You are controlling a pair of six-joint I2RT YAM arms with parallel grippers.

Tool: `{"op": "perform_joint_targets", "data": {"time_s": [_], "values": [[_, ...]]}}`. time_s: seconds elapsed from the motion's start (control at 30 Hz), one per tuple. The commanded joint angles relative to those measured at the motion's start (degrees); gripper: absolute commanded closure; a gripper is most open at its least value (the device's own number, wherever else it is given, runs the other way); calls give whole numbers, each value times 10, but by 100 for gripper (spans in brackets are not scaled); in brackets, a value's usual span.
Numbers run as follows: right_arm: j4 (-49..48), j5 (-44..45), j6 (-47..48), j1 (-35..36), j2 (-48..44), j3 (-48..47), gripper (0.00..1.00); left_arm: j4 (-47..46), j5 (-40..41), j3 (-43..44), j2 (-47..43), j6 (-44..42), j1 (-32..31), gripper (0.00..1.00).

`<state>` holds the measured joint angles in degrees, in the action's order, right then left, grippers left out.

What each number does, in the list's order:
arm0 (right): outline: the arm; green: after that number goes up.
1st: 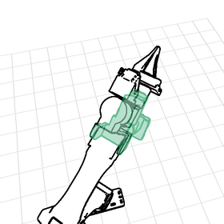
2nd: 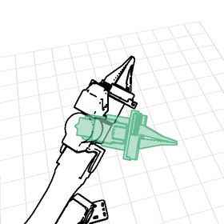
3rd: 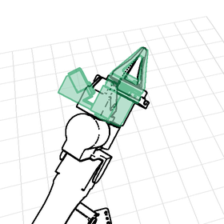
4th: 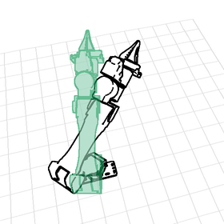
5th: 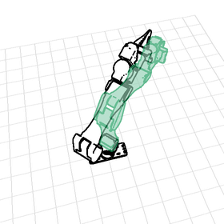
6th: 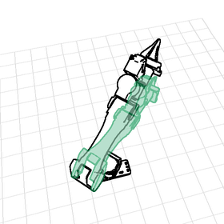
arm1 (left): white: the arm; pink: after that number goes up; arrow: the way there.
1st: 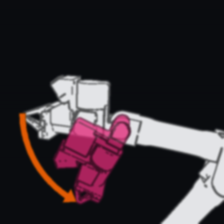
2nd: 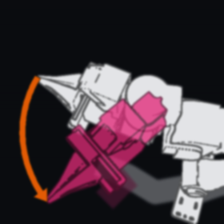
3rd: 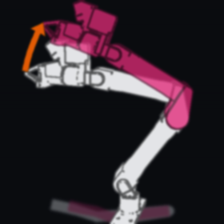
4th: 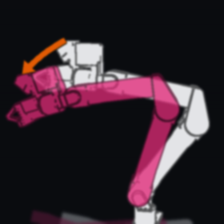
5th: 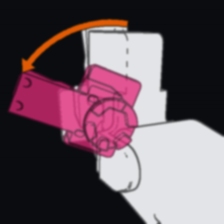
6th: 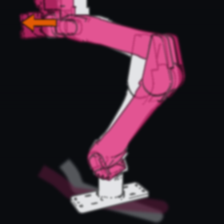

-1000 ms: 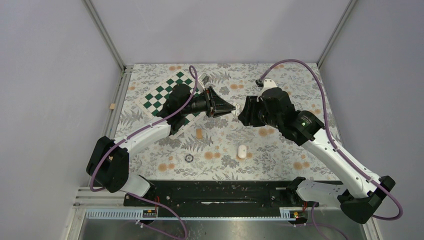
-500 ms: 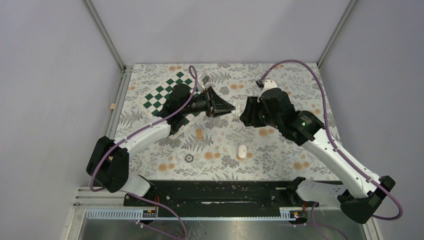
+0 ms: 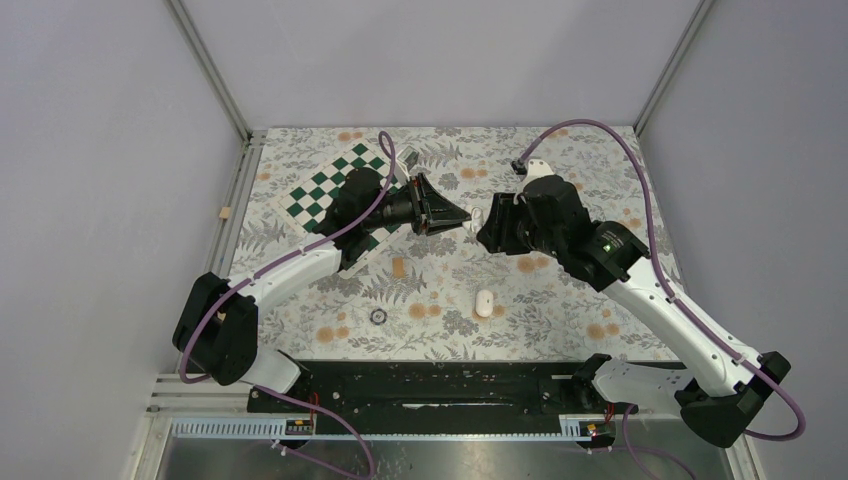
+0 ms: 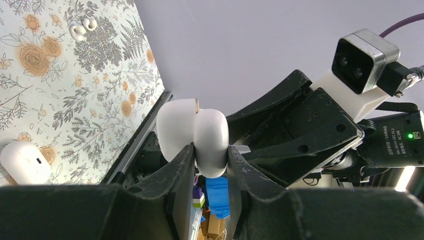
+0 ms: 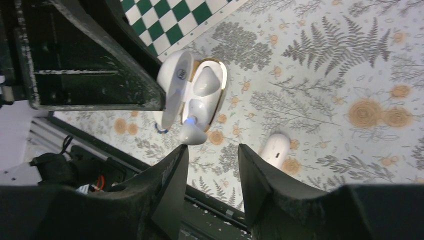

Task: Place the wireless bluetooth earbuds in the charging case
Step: Place the earbud in the charging case.

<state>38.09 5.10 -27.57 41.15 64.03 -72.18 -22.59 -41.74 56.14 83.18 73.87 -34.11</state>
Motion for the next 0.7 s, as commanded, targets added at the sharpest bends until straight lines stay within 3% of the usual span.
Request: {"op": "perform_joint_targets", "data": {"time_s": [0.0,0.47,0.67], "values": [[-37,-48,-29,-7,-6,-31,52,-27,-7,21,-20,-6,-2,100],[-22,-44,-27,-7,14,-48,61,-26,-6,20,-26,-7,-2,100],[-27,-36,-25,-6,19,-45,61,-26,-6,20,-24,-7,-2,100]]}}
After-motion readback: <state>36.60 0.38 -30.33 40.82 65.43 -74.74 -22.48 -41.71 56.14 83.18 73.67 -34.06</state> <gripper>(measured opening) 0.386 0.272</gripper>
